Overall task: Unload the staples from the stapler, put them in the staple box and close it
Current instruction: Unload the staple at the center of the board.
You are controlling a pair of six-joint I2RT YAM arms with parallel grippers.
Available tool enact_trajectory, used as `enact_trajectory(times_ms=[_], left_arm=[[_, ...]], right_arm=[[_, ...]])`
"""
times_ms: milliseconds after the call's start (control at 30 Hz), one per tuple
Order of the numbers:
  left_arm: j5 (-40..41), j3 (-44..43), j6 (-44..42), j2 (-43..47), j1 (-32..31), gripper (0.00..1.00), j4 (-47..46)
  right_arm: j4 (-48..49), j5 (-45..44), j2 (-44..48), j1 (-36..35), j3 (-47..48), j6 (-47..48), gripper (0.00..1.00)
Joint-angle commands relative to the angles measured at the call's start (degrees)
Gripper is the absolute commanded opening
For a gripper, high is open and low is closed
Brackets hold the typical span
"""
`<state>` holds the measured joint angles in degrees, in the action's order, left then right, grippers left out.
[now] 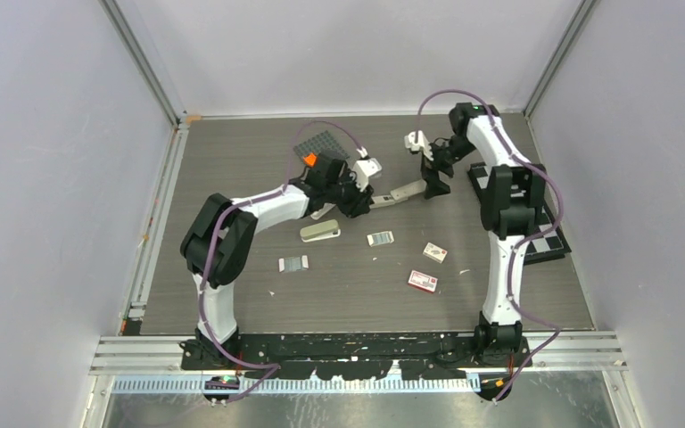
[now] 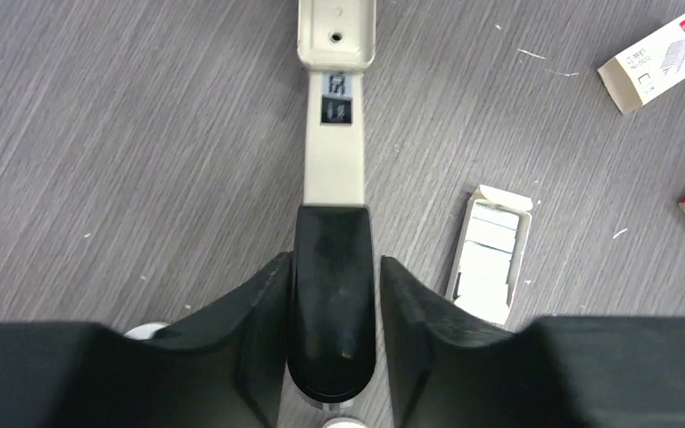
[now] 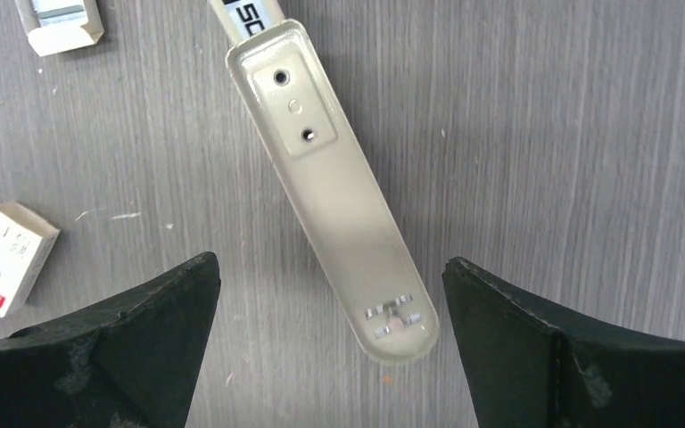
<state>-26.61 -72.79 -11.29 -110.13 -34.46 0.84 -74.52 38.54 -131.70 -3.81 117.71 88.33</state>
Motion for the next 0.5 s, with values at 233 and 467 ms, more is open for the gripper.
enact_trajectory(times_ms=[233, 467], left_arm=[[8.22, 0.64, 0.4, 4.58, -3.61, 1.0, -6.69], [5.39, -11.87, 7.25, -2.66, -3.56, 0.97, -3.71]], right_arm=[[3.9, 5.59, 18.79, 8.32, -15.98, -3.18, 0.99], [-0.15, 11.54, 26.85, 8.54, -19.27, -12.38, 1.0]])
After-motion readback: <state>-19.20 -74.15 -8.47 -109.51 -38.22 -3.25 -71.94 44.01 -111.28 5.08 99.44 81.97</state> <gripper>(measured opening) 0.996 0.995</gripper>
